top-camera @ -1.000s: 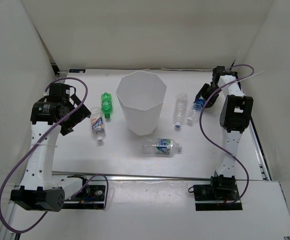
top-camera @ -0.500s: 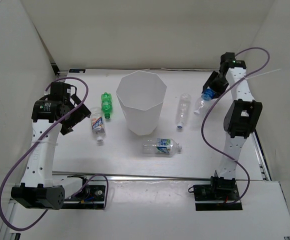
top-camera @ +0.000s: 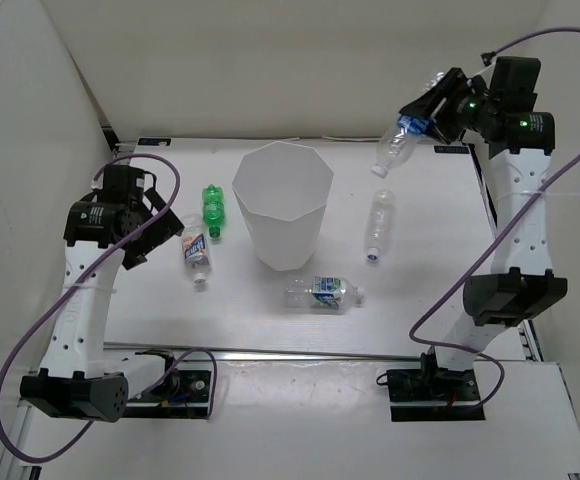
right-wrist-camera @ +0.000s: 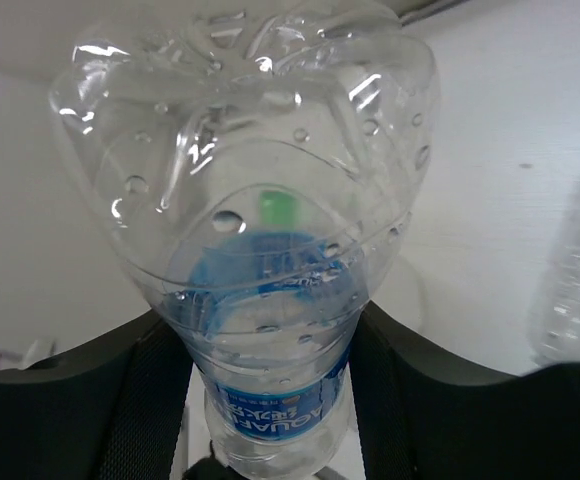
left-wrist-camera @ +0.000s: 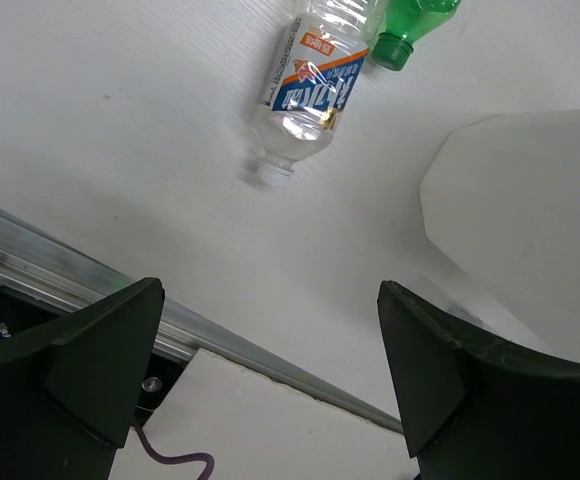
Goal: Put the plastic bottles in the bin
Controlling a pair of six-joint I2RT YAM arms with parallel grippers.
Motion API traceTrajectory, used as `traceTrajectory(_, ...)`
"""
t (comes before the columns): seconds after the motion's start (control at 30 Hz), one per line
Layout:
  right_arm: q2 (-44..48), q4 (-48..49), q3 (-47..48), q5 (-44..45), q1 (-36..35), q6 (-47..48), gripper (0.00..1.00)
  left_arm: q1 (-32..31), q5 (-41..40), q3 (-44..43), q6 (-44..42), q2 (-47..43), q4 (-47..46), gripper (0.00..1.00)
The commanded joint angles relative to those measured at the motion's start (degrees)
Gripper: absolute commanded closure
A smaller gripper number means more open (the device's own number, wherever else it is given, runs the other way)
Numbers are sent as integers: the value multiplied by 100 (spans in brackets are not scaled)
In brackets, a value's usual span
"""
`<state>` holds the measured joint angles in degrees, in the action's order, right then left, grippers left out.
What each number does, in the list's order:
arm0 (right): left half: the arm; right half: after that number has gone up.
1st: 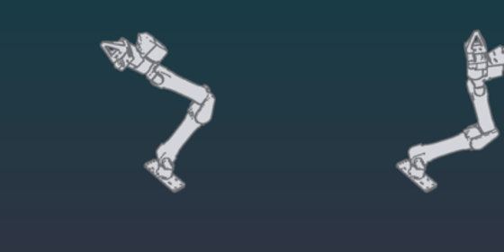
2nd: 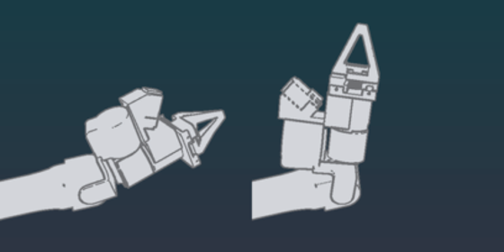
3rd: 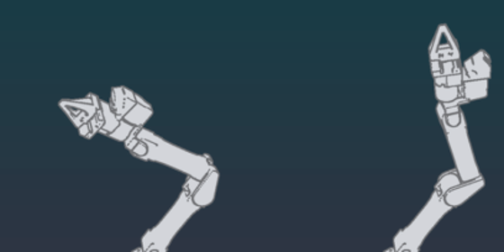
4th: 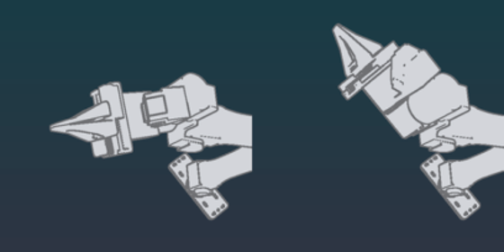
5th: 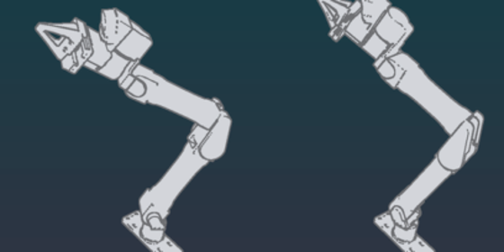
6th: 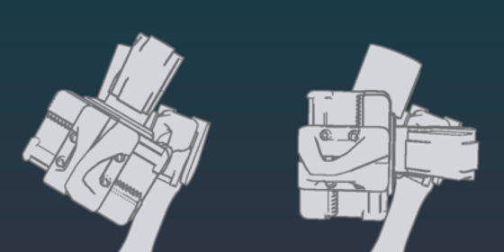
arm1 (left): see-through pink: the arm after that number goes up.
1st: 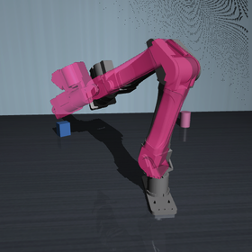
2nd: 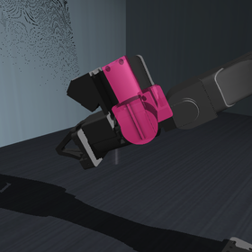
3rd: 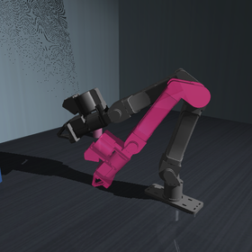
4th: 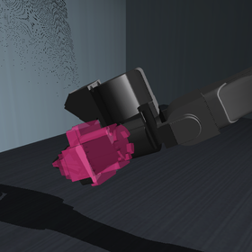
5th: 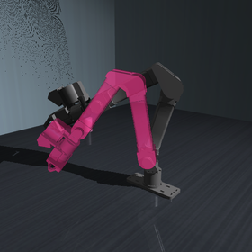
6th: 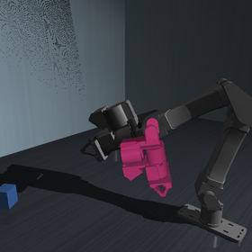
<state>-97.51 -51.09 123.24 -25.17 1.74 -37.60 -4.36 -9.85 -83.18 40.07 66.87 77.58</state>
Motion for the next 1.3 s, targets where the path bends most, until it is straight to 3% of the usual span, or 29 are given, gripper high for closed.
traceTrajectory(0.0,-259,819,225,-1489,-375,-440,67,-30,0,55,-52,-271,258,1)
traceTrajectory(0.1,-618,951,727,-1745,-945,-441,67,-30,150,258,-52,-403,205,1)
traceTrajectory(0.27,-760,1189,798,-1904,-1649,-398,67,-30,202,328,-105,-588,205,1)
traceTrajectory(0.47,-945,1189,667,-1290,-2431,-3,66,-30,202,154,-158,-763,266,1)
traceTrajectory(0.67,-1102,1364,666,-411,-2757,473,63,-83,-104,-479,-342,-1061,196,1)
traceTrajectory(0.83,-1304,1470,666,29,-2758,692,62,-83,-466,-533,-720,-1501,-820,1)
traceTrajectory(0.97,-1498,1541,727,451,-2871,1122,55,-83,-413,-480,-922,-1739,-1324,1)
traceTrajectory(1.07,-1560,1541,780,566,-2925,1334,49,-83,-413,-770,-1054,-1442,-1035,1)
traceTrajectory(1.1,-1560,1541,780,653,-2977,1387,41,-83,-413,-822,-1133,-1388,-878,1)
traceTrajectory(1.17,-1560,1541,711,741,-2977,1449,34,-83,-570,-893,-1133,-1387,-824,1)
traceTrajectory(1.27,-1499,1541,649,741,-3091,1589,34,-83,-571,-832,-1186,-1387,-824,1)
